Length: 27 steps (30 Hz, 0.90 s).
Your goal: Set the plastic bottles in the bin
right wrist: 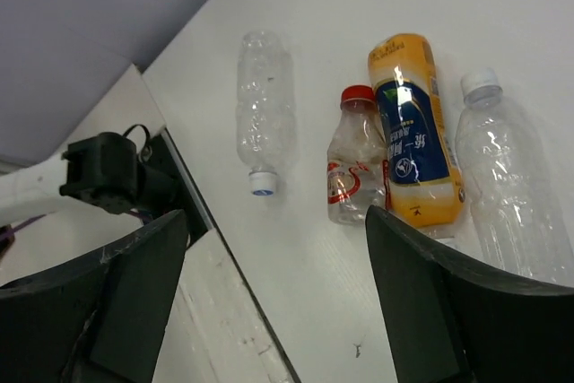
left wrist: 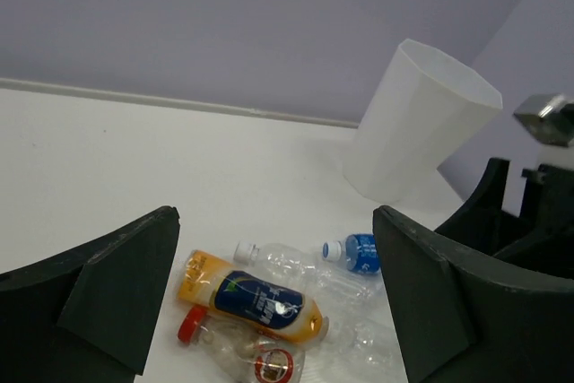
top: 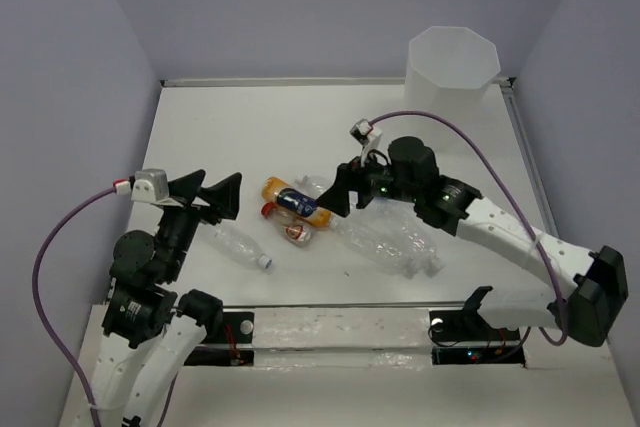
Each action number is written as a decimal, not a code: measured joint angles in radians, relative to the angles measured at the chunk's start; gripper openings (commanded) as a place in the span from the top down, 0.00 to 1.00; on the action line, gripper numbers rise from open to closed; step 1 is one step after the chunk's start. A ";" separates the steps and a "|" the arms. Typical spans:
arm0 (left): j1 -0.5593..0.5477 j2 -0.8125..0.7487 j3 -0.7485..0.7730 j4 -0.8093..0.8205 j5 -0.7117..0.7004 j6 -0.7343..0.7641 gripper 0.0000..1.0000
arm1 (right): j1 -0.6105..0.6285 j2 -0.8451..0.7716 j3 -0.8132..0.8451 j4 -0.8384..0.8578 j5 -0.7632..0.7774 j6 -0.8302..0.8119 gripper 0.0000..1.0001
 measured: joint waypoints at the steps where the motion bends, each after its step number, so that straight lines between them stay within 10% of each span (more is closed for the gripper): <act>1: 0.000 0.002 0.014 0.000 -0.018 0.001 0.01 | 0.020 0.034 0.014 -0.003 0.021 -0.012 0.13; 27: 0.000 -0.137 -0.005 0.027 -0.401 0.008 0.01 | 0.338 1.125 0.980 -0.174 0.198 -0.188 0.03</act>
